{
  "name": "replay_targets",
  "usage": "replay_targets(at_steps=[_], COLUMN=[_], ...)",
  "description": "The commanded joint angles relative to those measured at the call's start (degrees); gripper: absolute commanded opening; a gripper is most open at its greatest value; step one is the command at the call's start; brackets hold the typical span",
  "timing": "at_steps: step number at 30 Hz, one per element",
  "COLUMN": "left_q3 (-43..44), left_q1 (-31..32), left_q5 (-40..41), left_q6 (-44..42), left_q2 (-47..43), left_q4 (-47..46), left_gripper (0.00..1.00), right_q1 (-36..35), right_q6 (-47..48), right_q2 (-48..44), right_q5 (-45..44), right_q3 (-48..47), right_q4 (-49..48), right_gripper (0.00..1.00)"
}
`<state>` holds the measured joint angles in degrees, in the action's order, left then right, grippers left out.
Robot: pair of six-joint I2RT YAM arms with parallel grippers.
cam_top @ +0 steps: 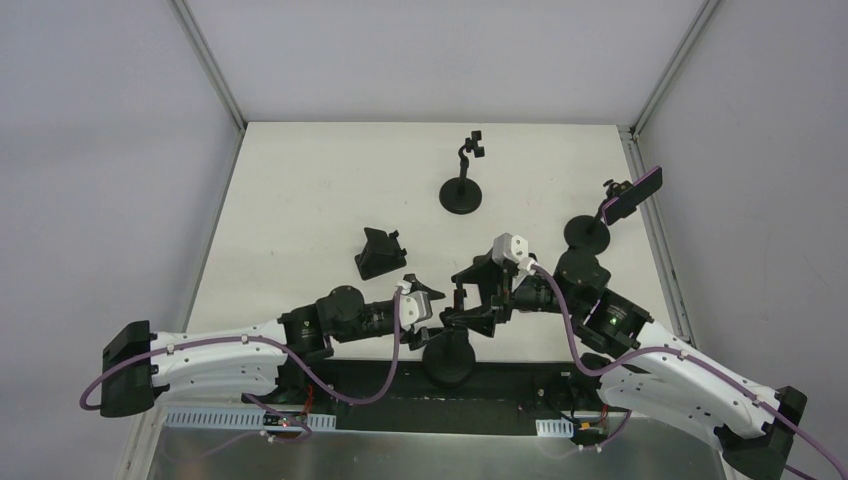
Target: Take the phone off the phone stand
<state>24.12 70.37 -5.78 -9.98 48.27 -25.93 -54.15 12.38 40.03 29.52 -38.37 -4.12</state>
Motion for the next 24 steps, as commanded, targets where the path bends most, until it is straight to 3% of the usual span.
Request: replay_targets(at_steps=[1, 10, 19, 24], left_q3=[3.3, 5.1, 4.3, 4.3], left_q1=[-0.7, -0.7, -0.7, -0.7], left_q5=[-2.6, -7.6, -12.9, -12.5], left_q6=[-0.2, 1.3, 1.2, 1.1], left_q2=[1.8, 5.6, 4.7, 5.2], left_q4=[-2.4, -2.4, -2.4, -2.4], left_gripper=[0.61, 0.48, 0.55, 0.5], right_q1=[0.2, 0.2, 0.3, 0.3], right_q6=[-1.7, -1.6, -1.4, -1.5], right_q2=[-1.3, -1.7, -2.0, -2.2], right_q5=[3.8, 2.6, 1.9, 1.5], right_q3=[-4.0, -2.9, -2.2, -2.0], right_q4=[-10.8, -10.7, -10.8, -10.8], right_gripper=[0.0, 0.0, 0.0, 0.0])
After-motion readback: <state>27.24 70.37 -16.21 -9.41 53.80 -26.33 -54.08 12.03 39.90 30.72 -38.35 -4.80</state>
